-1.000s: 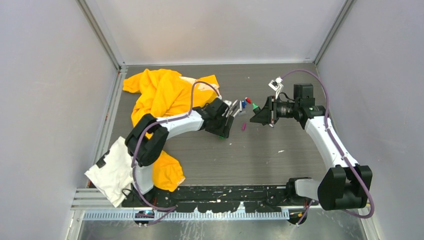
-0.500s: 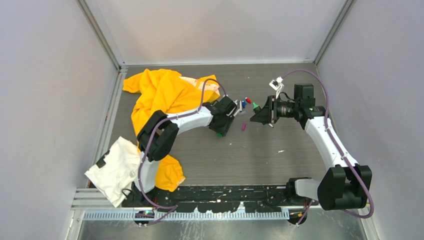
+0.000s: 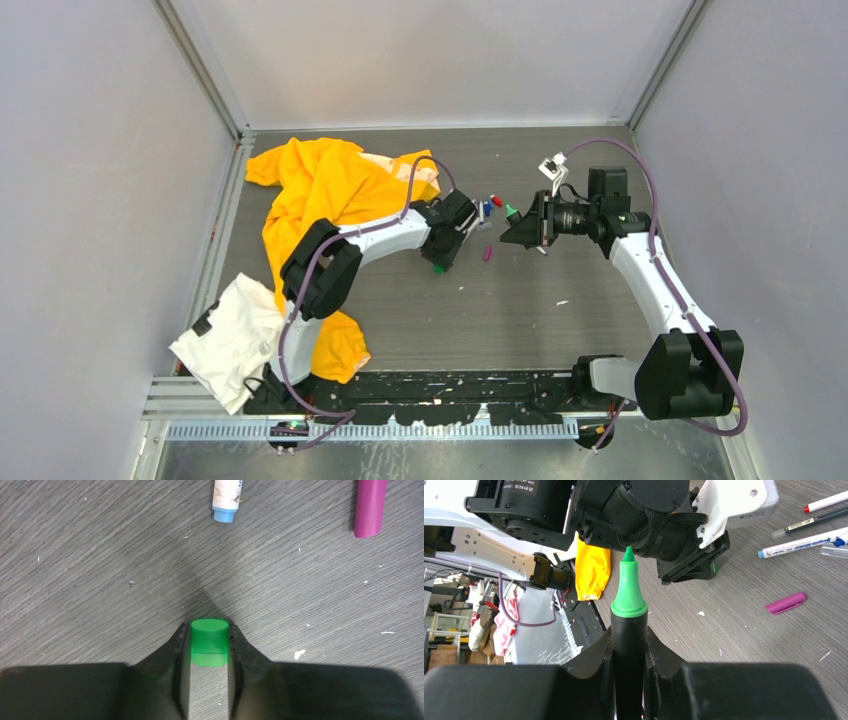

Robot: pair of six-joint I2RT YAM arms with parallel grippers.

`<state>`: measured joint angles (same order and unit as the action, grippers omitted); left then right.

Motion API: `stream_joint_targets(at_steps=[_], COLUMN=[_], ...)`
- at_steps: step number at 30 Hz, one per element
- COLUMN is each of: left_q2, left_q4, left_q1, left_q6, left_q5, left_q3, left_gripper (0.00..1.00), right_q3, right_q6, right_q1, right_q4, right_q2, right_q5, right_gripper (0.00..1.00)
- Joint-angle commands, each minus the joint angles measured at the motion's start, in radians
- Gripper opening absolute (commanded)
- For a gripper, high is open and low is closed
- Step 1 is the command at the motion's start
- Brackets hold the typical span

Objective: Insert the pens into the pen caps
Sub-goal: Insert the pen cap onto the pen.

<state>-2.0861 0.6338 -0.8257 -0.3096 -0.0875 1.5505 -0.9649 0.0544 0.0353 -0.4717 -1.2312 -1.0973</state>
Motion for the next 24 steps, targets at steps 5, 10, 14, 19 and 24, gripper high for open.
stream_joint_targets(at_steps=[5,10,14,19,24], left_q2=[0.091,0.298,0.490,0.641,0.686], left_q4=[-0.024,-0.223,-0.461,-0.676,-0.583], left_q1=[0.015,0.107,0.230,0.341,0.342], left_q6=[-0.044,-0.180,-0.388,-0.660,-0.795], left_q5=[0.022,0.182,0.323,0.331,0.231], left_q3=[-0.010,-0.138,-0.291,-0.421,-0.385], left_gripper=[0.01,0.01,0.01,0.01,0.01], right_q3=[-0.055,-0.144,-0.211,-0.269,-0.278], right_q6=[-0.163,-0.372,-0.503,-0.497,-0.205], right_q1=[-0.005,0.002,0.034,0.167,0.315], right_q4=[-0.093,-0.249,-0.346,-0.331,-0.120], right_q2=[-0.013,-0.052,-0.089,-0.131,-0.169], right_q5=[-0.030,-0.033,-0.043,0.125,0.343], right_gripper=[0.01,0.01,0.01,0.01,0.01])
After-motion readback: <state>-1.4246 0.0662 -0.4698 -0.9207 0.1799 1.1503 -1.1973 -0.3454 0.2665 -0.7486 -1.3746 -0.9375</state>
